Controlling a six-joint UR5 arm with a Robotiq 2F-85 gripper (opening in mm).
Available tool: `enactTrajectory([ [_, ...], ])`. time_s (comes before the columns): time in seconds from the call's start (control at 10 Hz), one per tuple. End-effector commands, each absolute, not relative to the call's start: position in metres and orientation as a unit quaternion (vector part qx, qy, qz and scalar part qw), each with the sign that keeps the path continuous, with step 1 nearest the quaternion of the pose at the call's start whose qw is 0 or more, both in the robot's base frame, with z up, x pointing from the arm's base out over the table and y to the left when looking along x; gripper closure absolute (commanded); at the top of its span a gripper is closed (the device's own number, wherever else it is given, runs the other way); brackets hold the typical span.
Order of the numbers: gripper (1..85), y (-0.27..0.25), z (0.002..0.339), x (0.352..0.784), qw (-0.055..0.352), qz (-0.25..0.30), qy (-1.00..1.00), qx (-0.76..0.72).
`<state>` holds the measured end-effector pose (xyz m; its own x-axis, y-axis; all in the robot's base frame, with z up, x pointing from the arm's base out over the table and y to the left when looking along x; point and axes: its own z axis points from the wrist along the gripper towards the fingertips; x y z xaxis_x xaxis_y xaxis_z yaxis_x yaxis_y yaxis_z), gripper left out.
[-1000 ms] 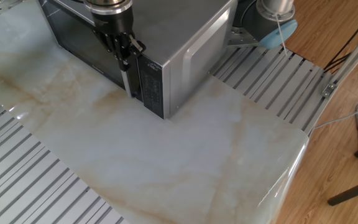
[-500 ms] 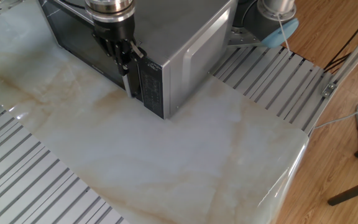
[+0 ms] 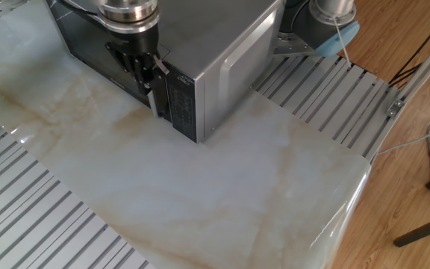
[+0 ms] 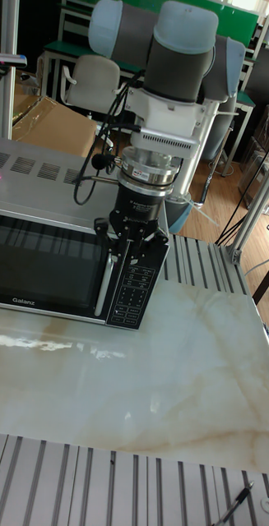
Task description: Open the microwave door
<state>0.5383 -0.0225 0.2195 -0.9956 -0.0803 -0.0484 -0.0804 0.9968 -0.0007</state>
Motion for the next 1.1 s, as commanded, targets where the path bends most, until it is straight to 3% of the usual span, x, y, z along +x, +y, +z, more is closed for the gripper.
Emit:
enactTrajectory([
  [0.0,37.0,-0.029,0.22,0.541,0.028,0.006,0.998,-0.059],
  [1.0,45.7,-0.036,0.194,0.514,0.017,0.023,0.999,-0.045],
])
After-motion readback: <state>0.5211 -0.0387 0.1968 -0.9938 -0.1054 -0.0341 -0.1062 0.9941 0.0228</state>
